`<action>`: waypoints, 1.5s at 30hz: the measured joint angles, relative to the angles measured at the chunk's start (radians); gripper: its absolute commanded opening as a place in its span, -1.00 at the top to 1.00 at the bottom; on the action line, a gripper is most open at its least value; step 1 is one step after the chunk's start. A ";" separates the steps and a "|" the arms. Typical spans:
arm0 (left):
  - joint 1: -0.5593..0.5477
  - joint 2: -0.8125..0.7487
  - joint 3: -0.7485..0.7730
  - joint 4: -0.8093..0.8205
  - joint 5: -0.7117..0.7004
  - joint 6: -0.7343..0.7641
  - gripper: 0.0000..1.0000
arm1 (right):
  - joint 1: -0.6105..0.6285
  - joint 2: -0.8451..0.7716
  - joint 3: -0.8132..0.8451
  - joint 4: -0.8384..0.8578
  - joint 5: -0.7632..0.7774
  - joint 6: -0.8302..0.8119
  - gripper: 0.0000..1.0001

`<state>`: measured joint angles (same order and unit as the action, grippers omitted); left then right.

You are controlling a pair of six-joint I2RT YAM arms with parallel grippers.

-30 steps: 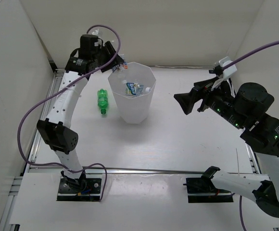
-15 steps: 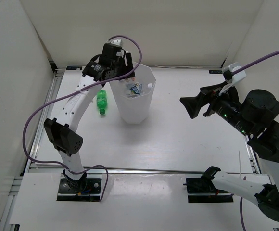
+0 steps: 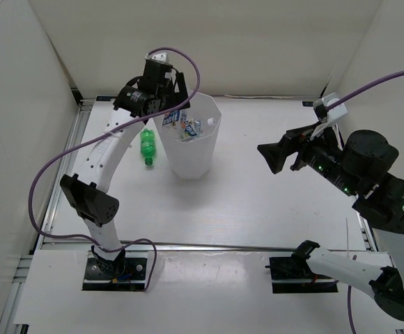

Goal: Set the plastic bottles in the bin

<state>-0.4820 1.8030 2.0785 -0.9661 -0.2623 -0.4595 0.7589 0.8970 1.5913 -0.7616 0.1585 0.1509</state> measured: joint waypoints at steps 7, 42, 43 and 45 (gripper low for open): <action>0.000 -0.073 0.096 0.052 -0.003 0.006 -1.00 | 0.000 0.002 -0.026 0.002 -0.005 0.000 -1.00; 0.617 0.118 -0.199 -0.035 0.227 -0.097 -1.00 | 0.000 -0.207 -0.347 0.043 -0.027 0.055 -1.00; 0.622 0.119 -0.206 -0.026 0.263 -0.083 -1.00 | 0.000 -0.204 -0.347 0.042 -0.027 0.055 -1.00; 0.633 0.126 -0.219 0.001 0.328 -0.066 -1.00 | 0.000 -0.204 -0.348 0.041 -0.017 0.055 -1.00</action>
<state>0.1513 1.9289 1.8595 -0.9649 0.0654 -0.5259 0.7589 0.6933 1.2438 -0.7204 0.1413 0.2062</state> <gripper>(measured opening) 0.998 0.998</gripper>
